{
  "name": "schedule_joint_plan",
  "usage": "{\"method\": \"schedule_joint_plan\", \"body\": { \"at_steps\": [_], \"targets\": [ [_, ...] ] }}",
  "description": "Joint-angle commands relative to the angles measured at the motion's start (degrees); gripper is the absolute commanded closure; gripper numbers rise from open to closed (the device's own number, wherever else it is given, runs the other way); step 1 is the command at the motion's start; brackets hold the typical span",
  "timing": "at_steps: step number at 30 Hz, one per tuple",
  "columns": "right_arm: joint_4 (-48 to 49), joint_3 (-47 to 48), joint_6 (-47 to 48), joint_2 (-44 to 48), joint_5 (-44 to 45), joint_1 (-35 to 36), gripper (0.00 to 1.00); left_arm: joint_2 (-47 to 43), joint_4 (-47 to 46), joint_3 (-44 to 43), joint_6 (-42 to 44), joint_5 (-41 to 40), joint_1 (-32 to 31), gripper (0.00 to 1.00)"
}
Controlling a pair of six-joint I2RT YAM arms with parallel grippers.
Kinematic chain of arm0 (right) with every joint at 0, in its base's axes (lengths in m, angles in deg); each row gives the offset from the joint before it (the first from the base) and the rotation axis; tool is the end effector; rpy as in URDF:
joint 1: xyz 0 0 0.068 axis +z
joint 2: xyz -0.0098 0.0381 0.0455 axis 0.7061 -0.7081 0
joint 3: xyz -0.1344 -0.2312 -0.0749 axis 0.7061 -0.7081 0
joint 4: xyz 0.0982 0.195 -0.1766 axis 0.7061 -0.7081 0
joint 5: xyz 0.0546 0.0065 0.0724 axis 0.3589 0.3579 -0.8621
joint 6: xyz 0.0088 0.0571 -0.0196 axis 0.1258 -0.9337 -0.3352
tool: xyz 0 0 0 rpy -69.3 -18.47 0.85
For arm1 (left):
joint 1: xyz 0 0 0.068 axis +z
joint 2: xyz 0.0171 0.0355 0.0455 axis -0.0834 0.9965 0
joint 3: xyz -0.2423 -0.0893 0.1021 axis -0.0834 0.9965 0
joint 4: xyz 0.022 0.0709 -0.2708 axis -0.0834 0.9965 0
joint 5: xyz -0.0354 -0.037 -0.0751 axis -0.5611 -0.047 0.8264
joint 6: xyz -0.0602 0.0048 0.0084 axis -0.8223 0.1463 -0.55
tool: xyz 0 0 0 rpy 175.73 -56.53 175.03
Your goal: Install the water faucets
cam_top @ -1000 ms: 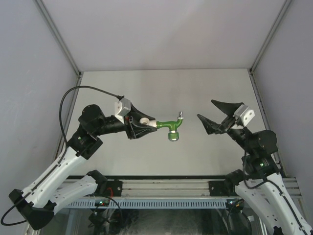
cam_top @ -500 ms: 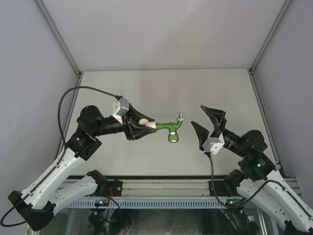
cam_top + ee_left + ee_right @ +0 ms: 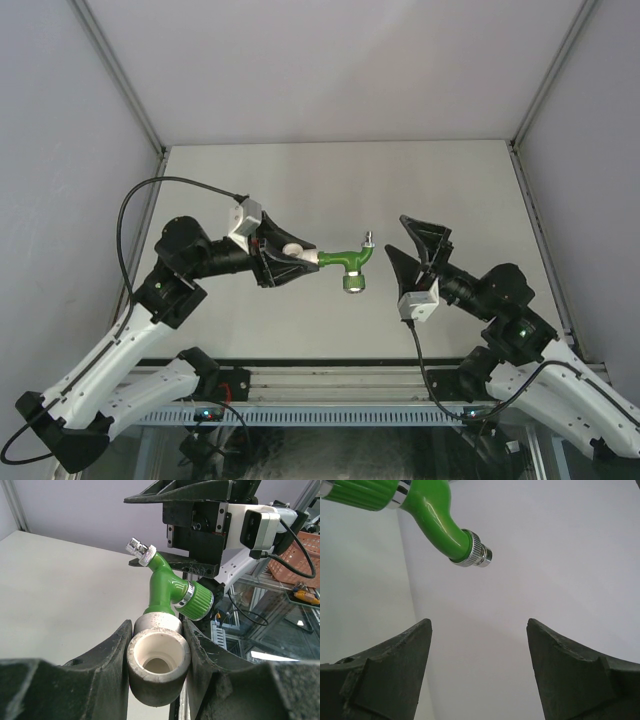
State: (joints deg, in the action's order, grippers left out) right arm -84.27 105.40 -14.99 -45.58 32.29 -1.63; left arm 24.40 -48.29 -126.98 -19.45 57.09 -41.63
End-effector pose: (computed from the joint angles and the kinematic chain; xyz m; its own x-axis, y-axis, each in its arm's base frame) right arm 0.1075 0.1186 0.3483 0.8387 -0.4557 -0.2983 -0.2104 0.2341 -0.9492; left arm 0.1407 -0.1454 0.4050 -0.1685 -0.0880 -0.9818 0.9751 0.1311 -0.1791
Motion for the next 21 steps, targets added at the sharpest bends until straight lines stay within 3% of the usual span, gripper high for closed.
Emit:
{"method": "schedule_joint_plan", "body": {
  "at_steps": [1, 15, 21],
  "targets": [
    [2.12, 0.29, 3.03, -0.61, 2.10, 1.92, 0.24, -1.11, -3.88, -1.90, -1.33, -0.02, 0.10, 1.00],
    [1.20, 0.23, 9.72, -1.94, 1.27, 4.01, 0.23, 1.05, -5.01, -3.20, -5.09, 0.81, 0.10, 1.00],
    [5.13, 0.27, 12.67, -4.62, 1.73, 6.30, 0.23, 2.23, -5.23, -3.49, -6.16, 0.98, 0.10, 1.00]
  ]
}}
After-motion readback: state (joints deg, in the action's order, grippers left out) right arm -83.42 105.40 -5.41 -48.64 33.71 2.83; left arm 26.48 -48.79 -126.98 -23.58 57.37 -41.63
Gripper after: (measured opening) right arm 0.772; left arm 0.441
